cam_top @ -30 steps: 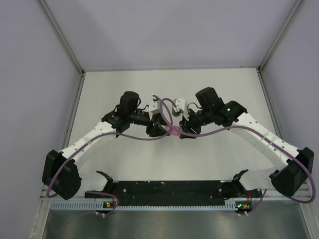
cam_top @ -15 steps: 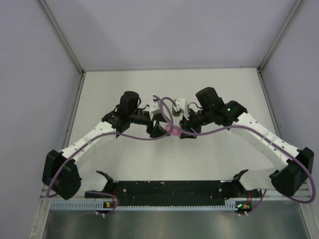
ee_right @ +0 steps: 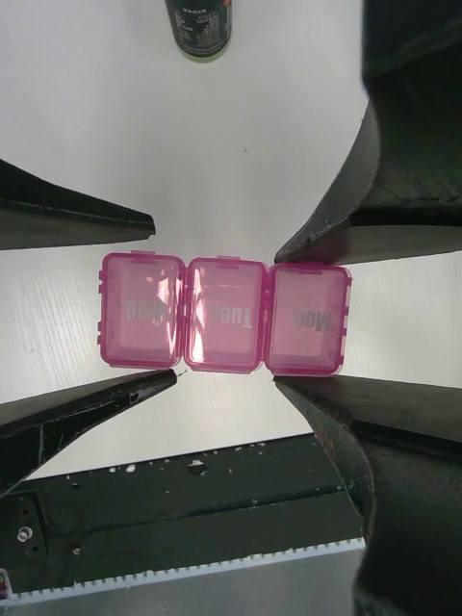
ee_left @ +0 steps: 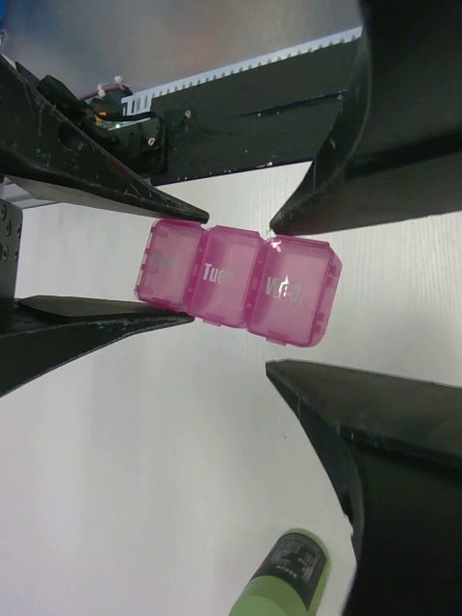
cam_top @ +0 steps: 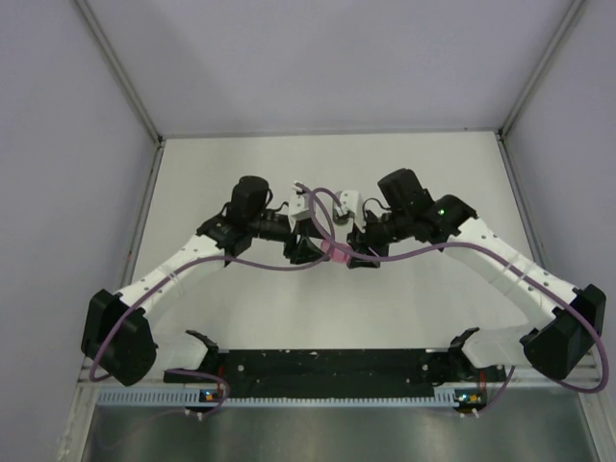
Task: Sort the pills into containers
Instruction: Open the pill container at the center of the board.
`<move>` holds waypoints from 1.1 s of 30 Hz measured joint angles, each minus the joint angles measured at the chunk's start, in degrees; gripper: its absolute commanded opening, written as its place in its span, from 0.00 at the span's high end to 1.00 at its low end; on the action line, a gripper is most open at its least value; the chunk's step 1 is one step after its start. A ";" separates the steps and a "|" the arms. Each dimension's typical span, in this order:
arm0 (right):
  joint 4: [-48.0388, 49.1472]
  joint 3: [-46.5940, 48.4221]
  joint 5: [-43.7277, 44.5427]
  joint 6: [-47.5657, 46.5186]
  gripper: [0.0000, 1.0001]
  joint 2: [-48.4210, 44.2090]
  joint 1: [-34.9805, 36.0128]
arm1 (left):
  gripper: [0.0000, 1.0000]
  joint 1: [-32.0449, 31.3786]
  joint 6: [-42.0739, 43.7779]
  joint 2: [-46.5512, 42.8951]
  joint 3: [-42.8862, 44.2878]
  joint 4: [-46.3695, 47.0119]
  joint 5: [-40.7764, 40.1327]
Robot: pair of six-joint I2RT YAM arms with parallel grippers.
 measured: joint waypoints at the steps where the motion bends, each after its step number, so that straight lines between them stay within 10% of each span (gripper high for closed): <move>1: 0.20 -0.22 -0.17 0.04 1.00 0.00 0.00 | 0.31 0.00 -0.17 0.00 0.00 0.31 -0.02; 11: -0.02 -0.68 -1.22 0.52 1.00 0.09 0.00 | 0.33 0.00 -0.94 -0.11 -0.11 2.89 -0.04; 33: 0.37 -1.01 -2.91 0.94 1.00 0.72 -1.77 | 0.91 -0.17 0.22 -0.79 -1.20 2.89 0.24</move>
